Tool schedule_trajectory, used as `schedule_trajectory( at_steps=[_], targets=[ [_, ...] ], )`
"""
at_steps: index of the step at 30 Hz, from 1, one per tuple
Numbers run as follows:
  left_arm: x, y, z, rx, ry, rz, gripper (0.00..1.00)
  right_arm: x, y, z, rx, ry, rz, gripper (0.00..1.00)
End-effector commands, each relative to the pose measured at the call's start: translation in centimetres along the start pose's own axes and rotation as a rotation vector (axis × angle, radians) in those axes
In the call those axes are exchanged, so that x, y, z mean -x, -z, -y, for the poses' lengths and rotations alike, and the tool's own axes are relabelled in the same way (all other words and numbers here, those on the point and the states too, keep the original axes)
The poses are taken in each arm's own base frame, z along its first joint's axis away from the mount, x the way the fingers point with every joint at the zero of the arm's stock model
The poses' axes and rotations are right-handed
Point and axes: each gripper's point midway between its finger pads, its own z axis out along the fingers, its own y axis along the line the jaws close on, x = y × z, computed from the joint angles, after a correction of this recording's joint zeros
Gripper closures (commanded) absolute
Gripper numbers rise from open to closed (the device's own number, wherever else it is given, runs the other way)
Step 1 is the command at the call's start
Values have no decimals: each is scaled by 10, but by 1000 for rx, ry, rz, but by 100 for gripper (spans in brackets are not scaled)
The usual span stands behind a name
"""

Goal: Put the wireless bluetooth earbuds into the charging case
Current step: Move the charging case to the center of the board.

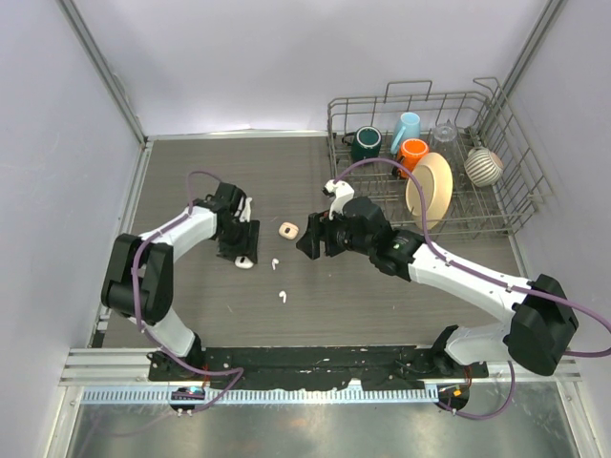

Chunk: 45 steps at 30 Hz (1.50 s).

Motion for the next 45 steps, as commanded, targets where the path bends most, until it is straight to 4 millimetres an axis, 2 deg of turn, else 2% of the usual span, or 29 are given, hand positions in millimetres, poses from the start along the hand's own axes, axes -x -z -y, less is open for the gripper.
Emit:
schedule_trajectory(
  at_steps=[1, 4, 7, 10, 14, 15, 17, 21, 22, 23, 26, 29, 30, 32, 33, 35, 36, 37, 38, 40, 42, 43, 45],
  targets=[
    [-2, -4, 2, 9, -10, -15, 38, 28, 3, -12, 42, 26, 84, 28],
    [-4, -7, 5, 12, -25, -19, 36, 26, 3, -11, 38, 26, 77, 28],
    [-4, -5, 5, 11, -29, -17, 28, 24, 2, -12, 45, 27, 69, 28],
    [-6, -4, 6, 11, -31, -21, 24, 24, 2, -12, 47, 32, 68, 28],
    [2, 11, -3, 75, -13, 33, 23, 24, 3, -13, 58, 56, 72, 28],
    [6, 16, -5, 93, -13, 61, 23, 25, 2, -12, 57, 61, 77, 28],
    [21, 41, -14, 162, 5, 166, 23, 24, 2, -11, 52, 65, 81, 28],
    [47, 89, -17, 206, 48, 364, 22, 26, 0, -10, 52, 72, 98, 28],
    [53, 108, -18, 212, 63, 437, 18, 23, -1, -7, 41, 68, 93, 28],
    [57, 117, -24, 248, 80, 482, 15, 22, -3, -5, 28, 58, 90, 28],
    [62, 141, -36, 282, 146, 601, 1, 14, -15, -2, 7, 9, 61, 29],
    [61, 153, -53, 296, 237, 664, 0, 3, -33, -3, -19, -8, 25, 29],
    [60, 155, -61, 296, 271, 672, 0, -2, -37, -10, -12, 0, 12, 29],
    [55, 151, -68, 274, 317, 669, 0, -9, -51, -11, -58, 9, 3, 29],
    [56, 151, -69, 231, 338, 673, 0, -16, -55, -20, -63, 28, -7, 29],
    [52, 148, -72, 211, 378, 669, 0, -25, -71, -24, -94, 29, -24, 29],
    [55, 153, -67, 165, 369, 687, 0, -32, -76, -29, -107, 37, -36, 29],
    [54, 152, -67, 157, 357, 695, 0, -29, -80, -35, -111, 36, -27, 29],
    [55, 156, -67, 156, 359, 712, 0, -39, -90, -33, -135, 30, -46, 29],
    [57, 166, -64, 142, 356, 757, 0, -38, -97, -43, -132, 21, -29, 29],
    [56, 172, -62, 131, 385, 775, 0, -49, -108, -44, -145, 24, -43, 30],
    [56, 176, -62, 131, 395, 784, 0, -43, -114, -55, -119, 23, -19, 30],
    [50, 176, -67, 157, 430, 765, 0, -56, -126, -61, -109, 48, -59, 30]
  ],
)
